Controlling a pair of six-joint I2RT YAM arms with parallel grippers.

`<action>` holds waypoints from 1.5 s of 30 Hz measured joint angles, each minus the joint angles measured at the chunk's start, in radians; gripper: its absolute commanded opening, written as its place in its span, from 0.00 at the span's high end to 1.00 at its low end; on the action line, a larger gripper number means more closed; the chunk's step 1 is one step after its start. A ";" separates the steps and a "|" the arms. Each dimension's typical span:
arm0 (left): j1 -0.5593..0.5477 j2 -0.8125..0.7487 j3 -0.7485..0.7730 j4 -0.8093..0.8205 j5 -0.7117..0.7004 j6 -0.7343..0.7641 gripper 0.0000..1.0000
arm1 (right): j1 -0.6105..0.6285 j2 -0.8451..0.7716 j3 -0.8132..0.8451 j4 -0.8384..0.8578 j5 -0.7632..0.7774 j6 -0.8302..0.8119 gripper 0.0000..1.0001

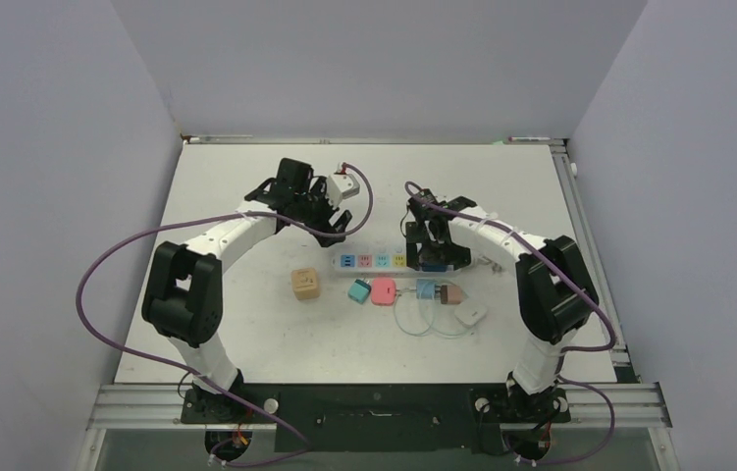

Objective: Insert the plug
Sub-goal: Insert the plug into the socket, then pick up the plug from the center of the board.

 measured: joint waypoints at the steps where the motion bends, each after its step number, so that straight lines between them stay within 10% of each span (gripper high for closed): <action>1: 0.002 0.000 0.006 0.000 0.000 -0.011 0.25 | 0.005 0.006 0.008 -0.016 -0.001 -0.005 0.10; 9: 0.062 0.000 0.097 -0.109 0.015 -0.046 0.02 | 0.055 -0.050 0.113 -0.084 0.027 -0.006 0.10; 25: 0.150 -0.052 0.112 -0.649 0.096 0.381 0.04 | 0.495 -0.386 -0.050 -0.134 0.148 0.126 0.10; 45: 0.016 -0.166 -0.174 -0.429 -0.101 0.457 0.11 | 0.542 -0.572 -0.231 0.204 0.137 0.140 0.10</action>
